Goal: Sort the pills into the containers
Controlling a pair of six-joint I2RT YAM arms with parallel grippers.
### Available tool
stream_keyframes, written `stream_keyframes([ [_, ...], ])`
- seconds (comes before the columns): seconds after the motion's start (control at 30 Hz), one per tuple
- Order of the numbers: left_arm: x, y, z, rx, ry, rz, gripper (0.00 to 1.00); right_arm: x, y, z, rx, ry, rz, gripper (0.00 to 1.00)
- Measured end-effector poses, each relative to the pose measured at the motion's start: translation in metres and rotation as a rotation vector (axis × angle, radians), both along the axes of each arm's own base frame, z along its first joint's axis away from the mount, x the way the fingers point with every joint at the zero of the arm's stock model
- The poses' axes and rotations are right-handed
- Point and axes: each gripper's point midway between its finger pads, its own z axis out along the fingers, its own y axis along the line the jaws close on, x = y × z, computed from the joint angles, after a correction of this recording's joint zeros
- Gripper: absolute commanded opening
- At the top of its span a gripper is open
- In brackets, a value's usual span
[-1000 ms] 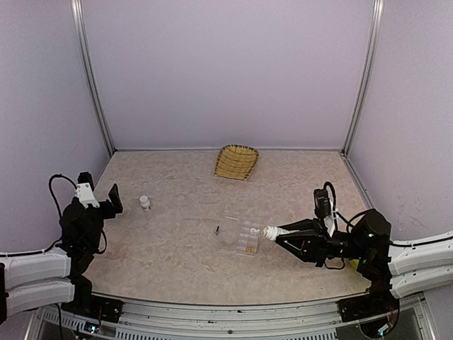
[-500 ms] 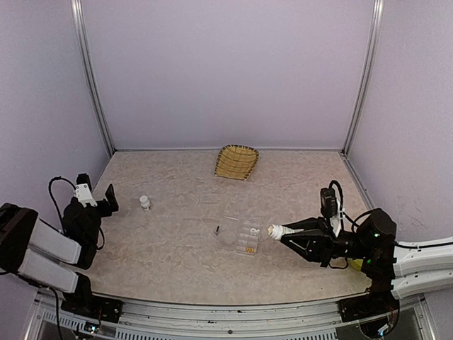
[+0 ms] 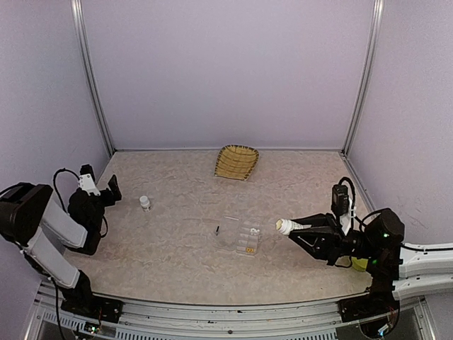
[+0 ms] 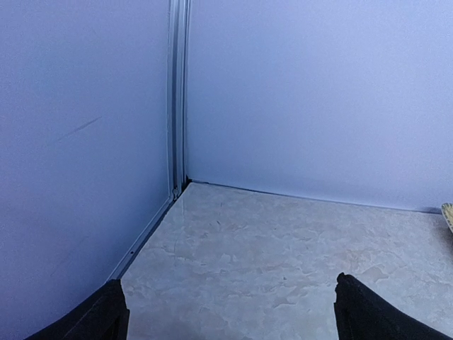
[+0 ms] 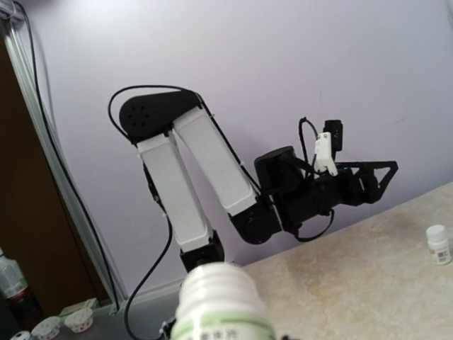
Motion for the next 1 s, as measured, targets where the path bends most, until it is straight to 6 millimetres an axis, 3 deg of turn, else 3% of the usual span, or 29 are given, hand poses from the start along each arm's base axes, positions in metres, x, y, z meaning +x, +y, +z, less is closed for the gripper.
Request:
stream_keyframes([
  [0.1, 0.008, 0.000, 0.007, -0.002, -0.012, 0.000, 0.99, 0.000, -0.003, 0.004, 0.009, -0.009, -0.015, 0.19],
  [0.27, 0.009, 0.000, -0.005, -0.001, 0.035, 0.001, 0.99, 0.001, -0.009, 0.009, 0.024, -0.028, -0.041, 0.19],
  [0.67, 0.009, -0.001, -0.012, 0.000, 0.067, -0.002, 0.99, 0.006, -0.009, -0.004, -0.034, -0.044, -0.082, 0.17],
  [1.0, 0.009, -0.001, -0.012, 0.000, 0.067, -0.003, 0.99, 0.015, -0.012, -0.002, -0.050, -0.059, -0.143, 0.17],
])
